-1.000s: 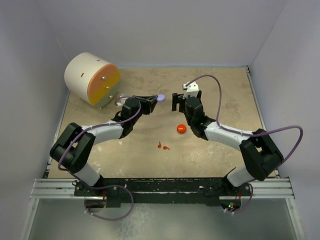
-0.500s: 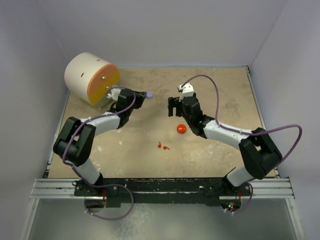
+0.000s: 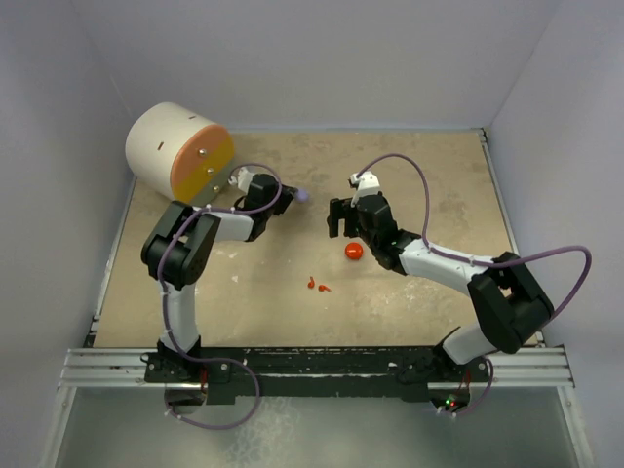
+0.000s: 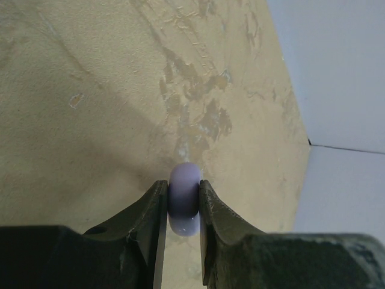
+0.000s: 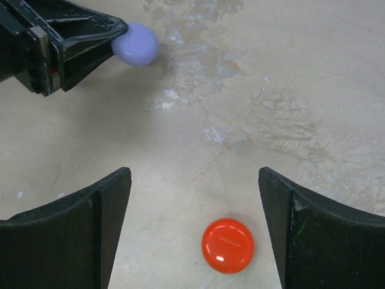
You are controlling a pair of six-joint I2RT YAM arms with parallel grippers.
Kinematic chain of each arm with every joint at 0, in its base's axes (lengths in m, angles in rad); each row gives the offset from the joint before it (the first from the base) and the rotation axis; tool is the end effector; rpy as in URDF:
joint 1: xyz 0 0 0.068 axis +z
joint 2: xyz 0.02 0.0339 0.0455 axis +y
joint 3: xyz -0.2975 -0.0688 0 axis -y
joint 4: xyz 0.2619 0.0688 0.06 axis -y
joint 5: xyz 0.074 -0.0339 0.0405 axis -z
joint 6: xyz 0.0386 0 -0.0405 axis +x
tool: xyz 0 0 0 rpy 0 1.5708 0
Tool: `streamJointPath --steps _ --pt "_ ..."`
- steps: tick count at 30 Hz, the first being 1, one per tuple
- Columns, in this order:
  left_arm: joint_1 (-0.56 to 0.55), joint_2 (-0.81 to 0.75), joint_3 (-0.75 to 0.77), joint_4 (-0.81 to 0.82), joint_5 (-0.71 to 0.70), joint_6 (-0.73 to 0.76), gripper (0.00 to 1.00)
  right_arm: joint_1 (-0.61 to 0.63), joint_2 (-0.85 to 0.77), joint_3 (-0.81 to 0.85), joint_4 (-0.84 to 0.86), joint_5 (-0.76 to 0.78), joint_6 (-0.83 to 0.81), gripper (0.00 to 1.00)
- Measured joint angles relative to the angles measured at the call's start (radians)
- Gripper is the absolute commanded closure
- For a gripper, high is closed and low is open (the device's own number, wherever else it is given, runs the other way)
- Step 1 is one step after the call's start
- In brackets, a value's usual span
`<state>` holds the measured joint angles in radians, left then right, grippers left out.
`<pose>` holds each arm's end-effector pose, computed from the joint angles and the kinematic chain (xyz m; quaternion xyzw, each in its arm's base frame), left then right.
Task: Insert the wireless bluetooth earbuds into the charging case
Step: Place the charging case at the center of the board.
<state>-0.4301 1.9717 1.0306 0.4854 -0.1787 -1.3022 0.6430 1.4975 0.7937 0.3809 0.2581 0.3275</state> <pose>0.4022 -0.1770 0.1618 -0.3998 0.7461 -0.3524 0.3991 0.2798 0.1973 0.2511 -0.0522 0.8066 0.1779 0.5612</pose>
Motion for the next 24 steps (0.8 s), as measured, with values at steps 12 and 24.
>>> streamJointPath --steps 12,24 --pt "0.0 0.062 0.073 0.034 0.042 0.064 0.79 0.0 0.041 -0.012 -0.091 -0.009 0.121 0.12" --pt "0.0 0.097 0.075 0.029 0.072 0.086 0.52 0.006 0.027 -0.083 -0.159 0.014 0.222 0.12"
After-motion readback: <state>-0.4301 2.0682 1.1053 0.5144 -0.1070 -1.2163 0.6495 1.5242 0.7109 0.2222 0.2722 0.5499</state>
